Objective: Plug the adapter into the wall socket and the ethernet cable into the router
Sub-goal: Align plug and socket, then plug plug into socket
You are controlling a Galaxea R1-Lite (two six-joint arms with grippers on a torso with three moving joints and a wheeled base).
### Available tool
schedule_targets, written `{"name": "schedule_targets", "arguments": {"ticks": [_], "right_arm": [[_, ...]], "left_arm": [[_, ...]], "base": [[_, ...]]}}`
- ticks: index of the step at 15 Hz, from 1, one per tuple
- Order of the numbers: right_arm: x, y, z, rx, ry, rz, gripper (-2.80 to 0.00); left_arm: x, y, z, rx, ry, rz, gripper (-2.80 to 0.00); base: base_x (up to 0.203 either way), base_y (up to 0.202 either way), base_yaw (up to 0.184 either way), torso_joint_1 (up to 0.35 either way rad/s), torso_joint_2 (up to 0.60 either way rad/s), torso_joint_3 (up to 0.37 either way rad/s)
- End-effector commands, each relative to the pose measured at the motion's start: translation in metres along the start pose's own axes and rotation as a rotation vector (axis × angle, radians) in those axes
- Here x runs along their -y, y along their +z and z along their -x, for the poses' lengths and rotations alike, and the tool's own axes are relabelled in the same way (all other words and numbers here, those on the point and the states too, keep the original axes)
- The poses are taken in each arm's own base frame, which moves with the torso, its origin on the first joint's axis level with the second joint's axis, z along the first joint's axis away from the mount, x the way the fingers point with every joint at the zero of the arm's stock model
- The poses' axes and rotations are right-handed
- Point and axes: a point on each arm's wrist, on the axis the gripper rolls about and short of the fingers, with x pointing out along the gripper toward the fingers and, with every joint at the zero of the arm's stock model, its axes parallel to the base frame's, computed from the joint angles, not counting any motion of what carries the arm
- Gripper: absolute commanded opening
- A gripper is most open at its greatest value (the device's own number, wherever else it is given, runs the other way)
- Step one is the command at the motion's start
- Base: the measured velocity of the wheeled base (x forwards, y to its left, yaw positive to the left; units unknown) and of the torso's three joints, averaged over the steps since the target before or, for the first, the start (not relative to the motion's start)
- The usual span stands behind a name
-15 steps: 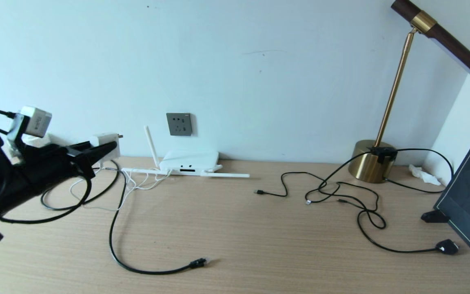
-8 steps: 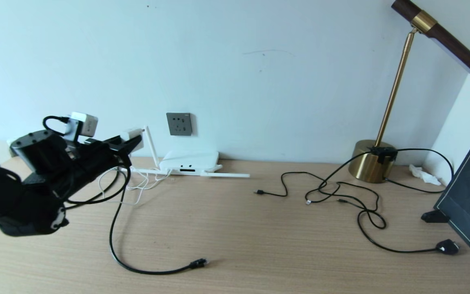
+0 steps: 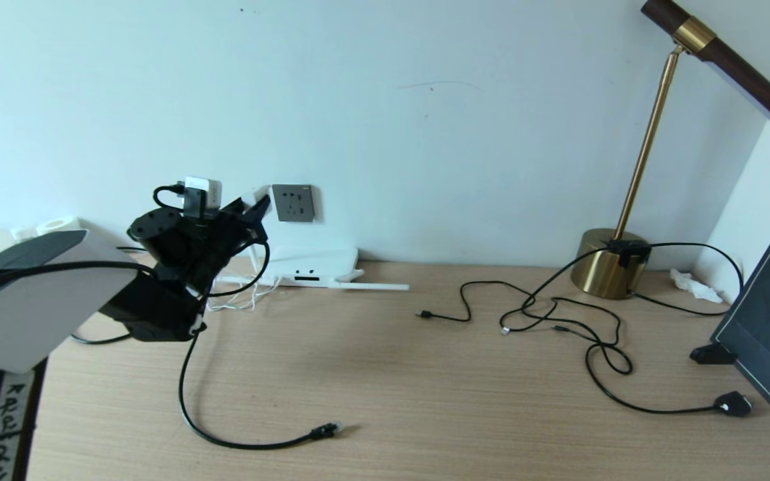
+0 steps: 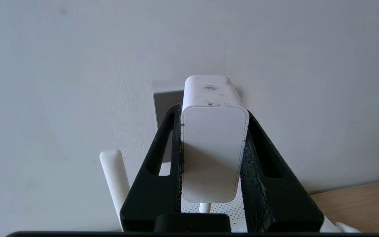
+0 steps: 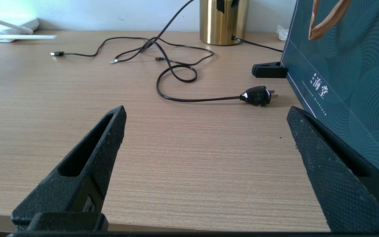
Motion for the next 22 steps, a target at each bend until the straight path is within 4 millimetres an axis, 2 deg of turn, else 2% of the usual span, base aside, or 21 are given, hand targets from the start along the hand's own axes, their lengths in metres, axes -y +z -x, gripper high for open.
{"name": "schedule_targets", "arguments": {"ticks": [1,9,22], "right_arm": [[0.0,-0.003,-0.001,-0.01,0.0,0.0,0.0],[0.0,-0.003,-0.001,-0.012,0.0,0.0,0.0],[0.0,-0.003,-0.001,-0.01,0.0,0.0,0.0]], "left_arm": [[0.001,-0.032,-0.014,-0.036,0.015,0.039,-2.8],[-0.005,-0.051,-0.042,-0.036,0.064,0.075,-2.8],[0.002,-0.054,-0.067,-0.016,0.069,0.079,-2.8]], "base": [[0.0,0.0,0.0,0.0,0.0,0.0],[0.0,0.0,0.0,0.0,0.0,0.0],[0.0,0.0,0.0,0.0,0.0,0.0]]}}
